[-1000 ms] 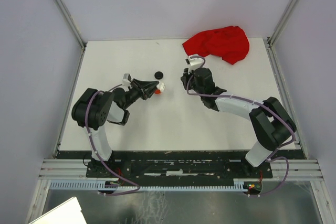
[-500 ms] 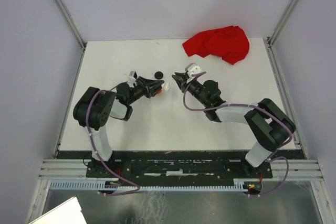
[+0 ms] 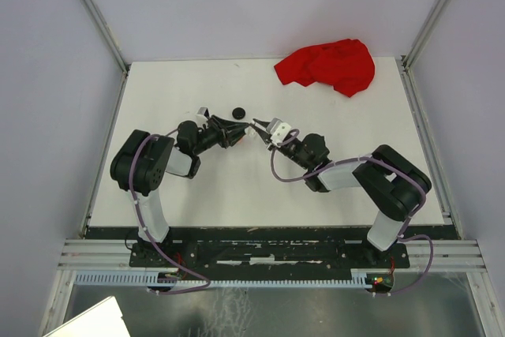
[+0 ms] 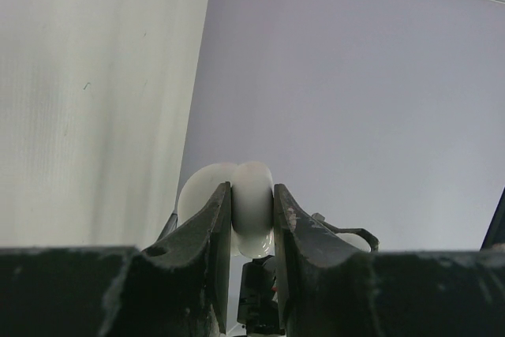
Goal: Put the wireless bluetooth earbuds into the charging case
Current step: Place the earbud in the charging case.
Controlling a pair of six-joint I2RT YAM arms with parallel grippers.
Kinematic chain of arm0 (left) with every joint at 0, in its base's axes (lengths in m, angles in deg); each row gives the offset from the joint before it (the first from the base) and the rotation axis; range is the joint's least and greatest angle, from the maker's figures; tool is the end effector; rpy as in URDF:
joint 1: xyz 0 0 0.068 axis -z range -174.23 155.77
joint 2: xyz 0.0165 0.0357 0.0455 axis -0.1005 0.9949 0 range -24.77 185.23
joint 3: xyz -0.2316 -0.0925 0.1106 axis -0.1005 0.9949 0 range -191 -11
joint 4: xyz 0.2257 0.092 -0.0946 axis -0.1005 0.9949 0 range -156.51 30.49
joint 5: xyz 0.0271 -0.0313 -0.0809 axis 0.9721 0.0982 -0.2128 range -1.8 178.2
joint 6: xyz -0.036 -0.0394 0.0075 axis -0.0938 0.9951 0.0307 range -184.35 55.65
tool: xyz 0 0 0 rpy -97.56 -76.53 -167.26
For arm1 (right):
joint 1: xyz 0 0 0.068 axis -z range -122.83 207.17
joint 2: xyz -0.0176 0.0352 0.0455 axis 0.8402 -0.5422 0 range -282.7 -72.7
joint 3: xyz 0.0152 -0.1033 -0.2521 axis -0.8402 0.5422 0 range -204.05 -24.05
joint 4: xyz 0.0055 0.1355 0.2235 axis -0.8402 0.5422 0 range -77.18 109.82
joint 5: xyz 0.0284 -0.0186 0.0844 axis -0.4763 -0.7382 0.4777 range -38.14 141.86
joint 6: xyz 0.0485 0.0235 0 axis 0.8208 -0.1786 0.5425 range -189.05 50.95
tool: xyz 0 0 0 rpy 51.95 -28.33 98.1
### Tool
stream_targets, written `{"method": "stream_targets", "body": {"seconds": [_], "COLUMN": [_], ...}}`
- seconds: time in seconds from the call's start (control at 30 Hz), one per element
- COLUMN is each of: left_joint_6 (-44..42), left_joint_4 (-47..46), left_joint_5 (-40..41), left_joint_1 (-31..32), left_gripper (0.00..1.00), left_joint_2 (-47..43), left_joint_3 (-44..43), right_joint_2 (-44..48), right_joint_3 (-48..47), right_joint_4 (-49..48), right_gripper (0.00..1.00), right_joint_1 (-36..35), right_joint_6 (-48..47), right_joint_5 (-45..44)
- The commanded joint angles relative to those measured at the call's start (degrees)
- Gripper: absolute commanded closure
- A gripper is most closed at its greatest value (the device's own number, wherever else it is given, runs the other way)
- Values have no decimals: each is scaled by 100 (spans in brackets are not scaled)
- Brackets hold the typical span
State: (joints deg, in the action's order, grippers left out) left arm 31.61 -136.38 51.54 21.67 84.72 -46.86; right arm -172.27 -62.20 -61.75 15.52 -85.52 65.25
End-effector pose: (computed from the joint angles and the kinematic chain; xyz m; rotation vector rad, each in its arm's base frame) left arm 0.3182 -0.1127 0.1375 -0.7972 1.8969 -1.8891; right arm 0.2483 0.2318 0.2122 -0.8316 1.0849 0.5264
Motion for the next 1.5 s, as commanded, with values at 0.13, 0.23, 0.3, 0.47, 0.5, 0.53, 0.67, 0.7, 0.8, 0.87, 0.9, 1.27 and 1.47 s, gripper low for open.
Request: {"method": "stream_targets", "body": {"seconds": [0.13,0.23,0.3,0.47,0.5,0.53,0.67,0.7,0.8,0.87,0.9,1.27,1.47], "left_joint_6": [-543,-663,-726,-815,-820,-831,-881,-893,-921,-917,-921,-896,-862], "left_joint_4": [269,424,535,682,692,705,785,812,848,852,853,810,782], "left_joint_5": [-248,-258,-277,-311,-314,-318,-341,-334,-337,-334,-345,-333,-316], "left_joint_1": [39,31,31,33,36,36,37,32,36,36,36,36,38], "left_gripper": [97,97,97,97,97,97,97,97,97,97,97,97,97], "left_joint_2": [-286,-367,-433,-531,-541,-555,-607,-625,-655,-665,-666,-669,-681], "left_joint_3": [-173,-184,-202,-227,-229,-243,-246,-253,-264,-272,-273,-283,-285], "right_joint_2": [-174,-218,-242,-298,-306,-313,-340,-341,-344,-353,-362,-400,-424], "right_joint_3": [180,223,243,247,247,245,242,239,230,229,229,212,251], "right_joint_4": [-500,-511,-525,-510,-511,-506,-489,-481,-428,-423,-425,-327,-324], "right_gripper": [98,99,98,98,98,98,98,98,98,99,98,98,98], "right_joint_1": [-105,-113,-107,-114,-108,-112,-114,-108,-114,-118,-117,-151,-168], "right_joint_6": [-904,-1045,-1100,-1157,-1152,-1153,-1168,-1166,-1186,-1180,-1182,-1230,-1249], "right_joint_5": [141,108,82,60,63,60,67,67,95,102,107,116,111]}}
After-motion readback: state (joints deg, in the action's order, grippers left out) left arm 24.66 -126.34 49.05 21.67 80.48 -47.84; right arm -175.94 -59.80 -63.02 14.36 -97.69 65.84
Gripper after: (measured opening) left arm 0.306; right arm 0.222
